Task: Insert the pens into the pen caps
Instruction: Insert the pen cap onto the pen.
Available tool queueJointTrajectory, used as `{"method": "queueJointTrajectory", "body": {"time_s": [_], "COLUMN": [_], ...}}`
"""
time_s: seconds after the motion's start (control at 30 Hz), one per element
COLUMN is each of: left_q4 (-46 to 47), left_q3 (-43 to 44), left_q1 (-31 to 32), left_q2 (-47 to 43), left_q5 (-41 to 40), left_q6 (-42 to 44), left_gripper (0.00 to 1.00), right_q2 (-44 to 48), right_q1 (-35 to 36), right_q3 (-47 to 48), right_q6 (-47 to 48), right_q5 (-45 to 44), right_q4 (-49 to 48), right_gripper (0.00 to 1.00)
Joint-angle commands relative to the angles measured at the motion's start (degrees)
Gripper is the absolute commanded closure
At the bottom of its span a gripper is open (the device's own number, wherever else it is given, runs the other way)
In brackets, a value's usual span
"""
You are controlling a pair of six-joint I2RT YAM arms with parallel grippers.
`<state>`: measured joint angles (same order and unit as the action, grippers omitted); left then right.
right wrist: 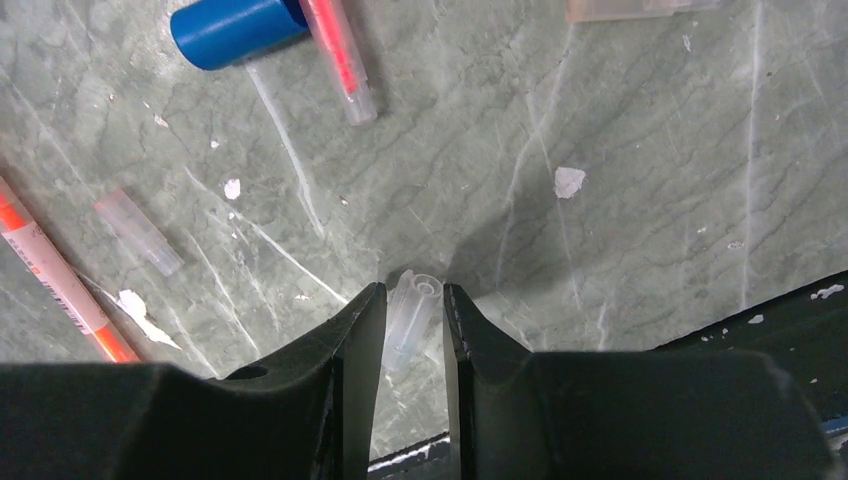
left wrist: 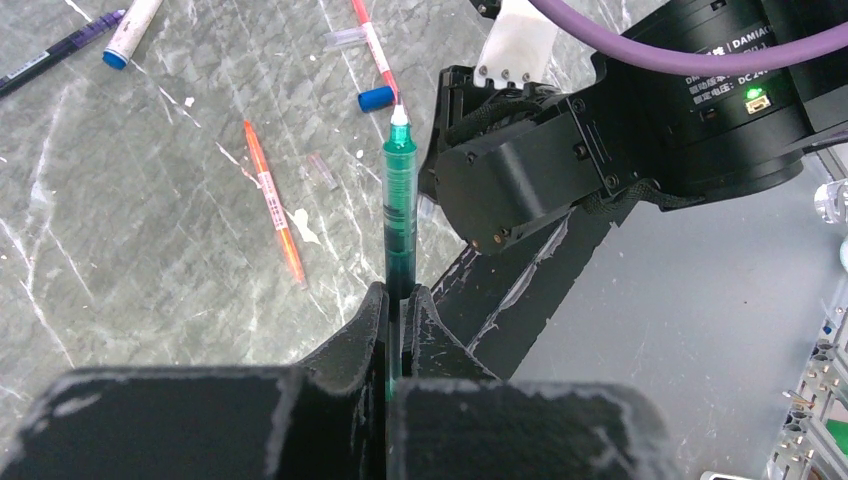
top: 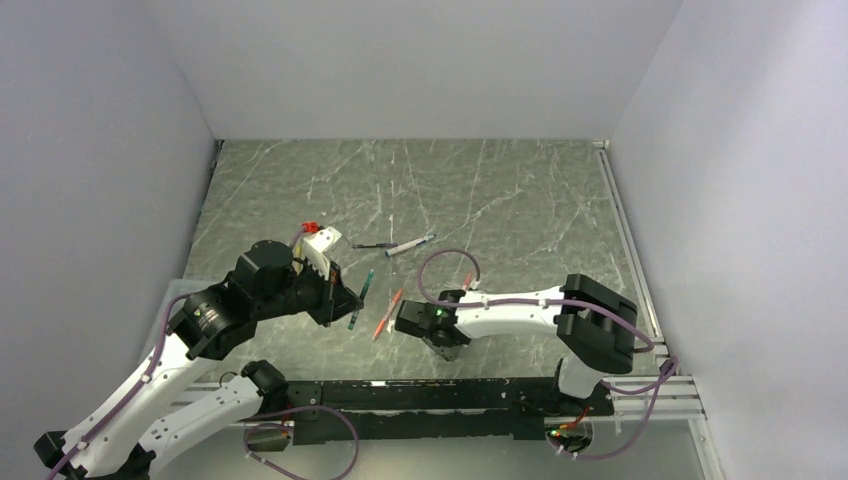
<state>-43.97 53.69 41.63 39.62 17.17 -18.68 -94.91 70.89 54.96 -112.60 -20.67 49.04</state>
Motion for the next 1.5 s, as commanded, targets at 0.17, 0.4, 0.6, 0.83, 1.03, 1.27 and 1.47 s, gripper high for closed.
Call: {"method": "queueJointTrajectory", "body": {"time_s": [0.17,0.4,0.6,0.83,1.03,1.27,1.47], "left_q4": [2.23,2.22,2.22,2.2,2.26,2.96,3.85], "left_q3": [0.19,0.26,0.27,0.19,0.19,0.01,-0.07], "left_q1": [-0.2,-0.25,-0.28,-0.24,-0.27,-0.23,-0.19], "left_q2": [0.11,0.46,0.46,0.2,0.46,1.35,2.7], "left_q5": [1.2,1.2,1.11,0.94,0.98,2.6,4.21], "left_q6": [1.01,1.01,0.99,0.92,0.83,0.42,-1.29], "left_gripper": [1.0,1.0,1.0,1.0,1.0,1.0,1.0], "right_q2": [-4.94,-6.36,-7.22,-7.05,-3.24,5.74,15.55], "right_q1": [-1.96,-2.43,-2.47,-2.51,-2.44,-2.45,-2.51], "right_q3": [0.56,1.76,1.26,0.36,0.07,-0.15,-0.22], "right_q6": [2.87,4.94,5.41,5.1,7.96,17.94,26.32], "right_q5": [-2.18,-1.78,-0.72,-0.42,-2.94,-9.22,-15.15], "right_q4": [0.87,-0.68,-2.19,-2.37,-2.76,-3.32,-1.76], "right_gripper": [0.76,0.74,0.71,1.0,1.0,1.0,1.0]}}
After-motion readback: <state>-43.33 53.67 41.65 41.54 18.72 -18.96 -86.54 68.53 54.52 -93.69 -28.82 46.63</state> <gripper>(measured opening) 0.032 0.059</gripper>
